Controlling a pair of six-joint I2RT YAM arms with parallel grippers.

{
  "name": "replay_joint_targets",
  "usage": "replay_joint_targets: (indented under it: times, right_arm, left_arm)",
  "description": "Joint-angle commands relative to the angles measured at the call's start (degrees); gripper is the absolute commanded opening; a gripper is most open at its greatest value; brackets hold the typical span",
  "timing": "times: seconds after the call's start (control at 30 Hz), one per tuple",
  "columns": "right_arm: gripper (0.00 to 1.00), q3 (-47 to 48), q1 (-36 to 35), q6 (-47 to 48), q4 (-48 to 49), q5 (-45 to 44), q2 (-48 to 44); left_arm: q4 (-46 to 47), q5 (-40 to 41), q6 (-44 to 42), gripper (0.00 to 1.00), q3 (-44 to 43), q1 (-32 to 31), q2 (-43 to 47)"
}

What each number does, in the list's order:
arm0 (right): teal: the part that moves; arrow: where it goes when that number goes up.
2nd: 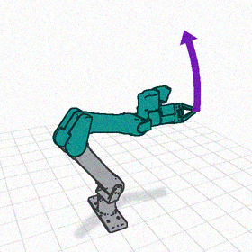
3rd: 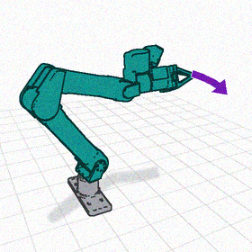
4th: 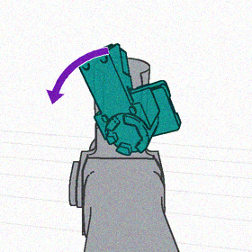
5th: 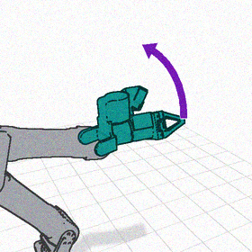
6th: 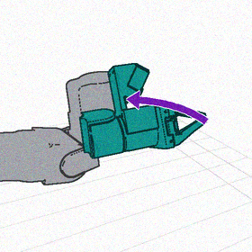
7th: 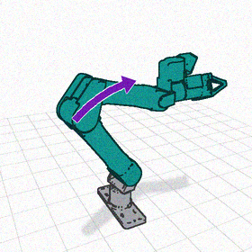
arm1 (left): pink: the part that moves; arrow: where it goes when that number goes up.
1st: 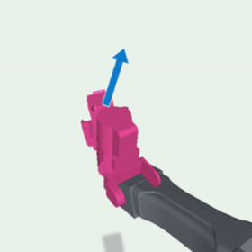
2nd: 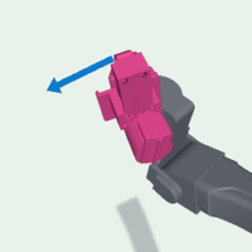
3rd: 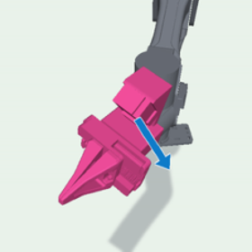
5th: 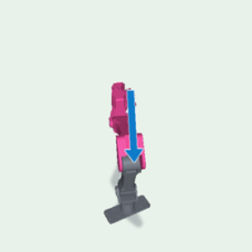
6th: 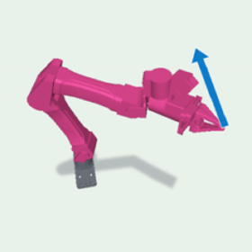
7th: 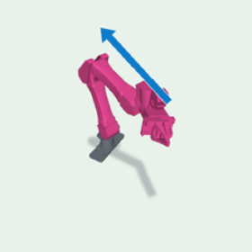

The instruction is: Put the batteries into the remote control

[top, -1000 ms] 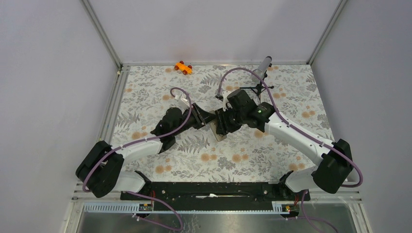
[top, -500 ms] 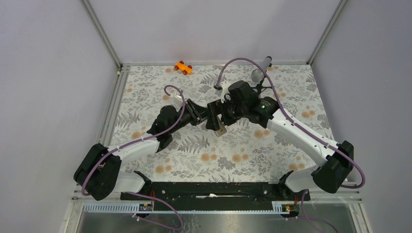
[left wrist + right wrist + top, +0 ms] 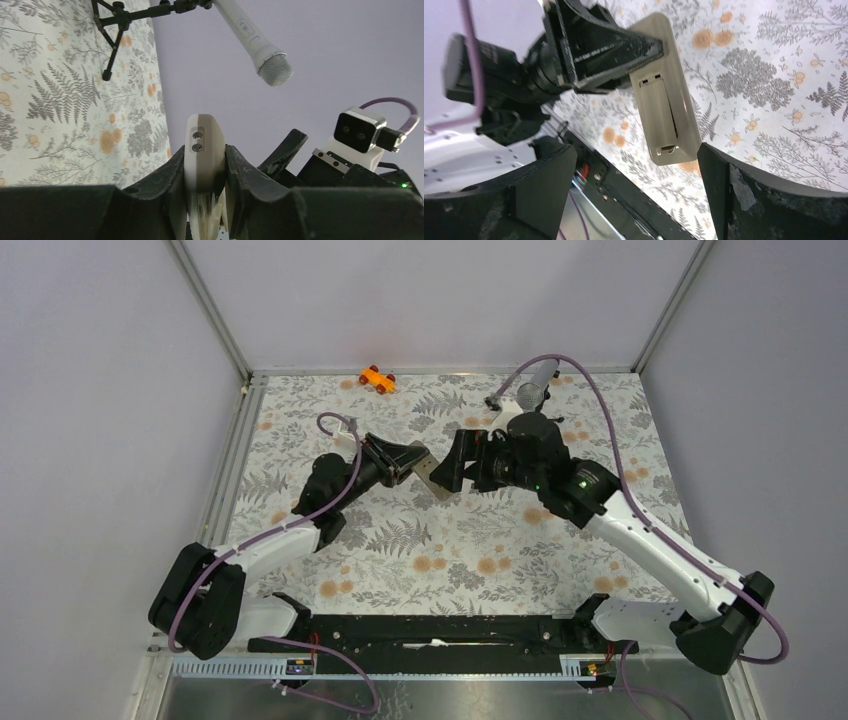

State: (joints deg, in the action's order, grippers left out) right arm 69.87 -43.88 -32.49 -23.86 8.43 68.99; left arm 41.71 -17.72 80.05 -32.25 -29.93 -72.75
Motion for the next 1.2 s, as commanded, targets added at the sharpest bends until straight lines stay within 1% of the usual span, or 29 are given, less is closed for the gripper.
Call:
replay_joint_targets:
  times: [0.0, 0.13, 0.33, 0.5, 0.6, 0.63, 0.77, 1.0, 1.17]
  right_arm:
    - [1.0, -0.4, -0.2, -8.2, 5.9, -6.8, -4.0]
    - [0.99, -2.4, -0.2, -10.9, 8.2, -11.1, -7.4]
    - [0.96, -7.2, -0.2, -16.1, 14.0, -9.2, -9.6]
    - [0.97, -12.9, -0.3, -20.5, 22.5, -8.8, -12.4]
    - [0.97, -14.0, -0.3, -22.3, 26.8, -8.6, -11.9]
    - [0.97, -14.1, -0.2, -22.5, 27.9, -7.0, -11.6]
    - [0.92, -14.7, -0.3, -23.4, 29.3, -7.1, -11.3]
    - [0.88, -15.2, -0.3, -23.7, 30.0, -6.5, -10.3]
    - [0.87, -15.4, -0.3, -23.3, 31.1, -5.7, -9.4]
  left_arm:
    - [5.7, 0.8, 6.2, 0.0, -1.1, 0.5, 3.3]
    - [6.8, 2.7, 10.8, 0.0, -0.4, 1.0, 4.7]
    - [10.4, 3.3, 18.8, 0.0, -0.8, 1.4, 5.2]
    - [11.0, 3.6, 22.9, 0.0, -1.6, 1.4, 5.6]
    - [12.6, 3.7, 25.6, 0.0, -1.5, 1.4, 5.4]
    - [12.9, 3.6, 26.0, 0.0, -1.6, 1.4, 5.4]
    - [13.5, 3.8, 26.9, 0.0, -1.3, 1.4, 5.8]
    - [14.1, 3.5, 27.8, 0.0, -0.8, 1.4, 6.1]
    - [14.9, 3.5, 29.2, 0.0, -0.9, 1.4, 5.6]
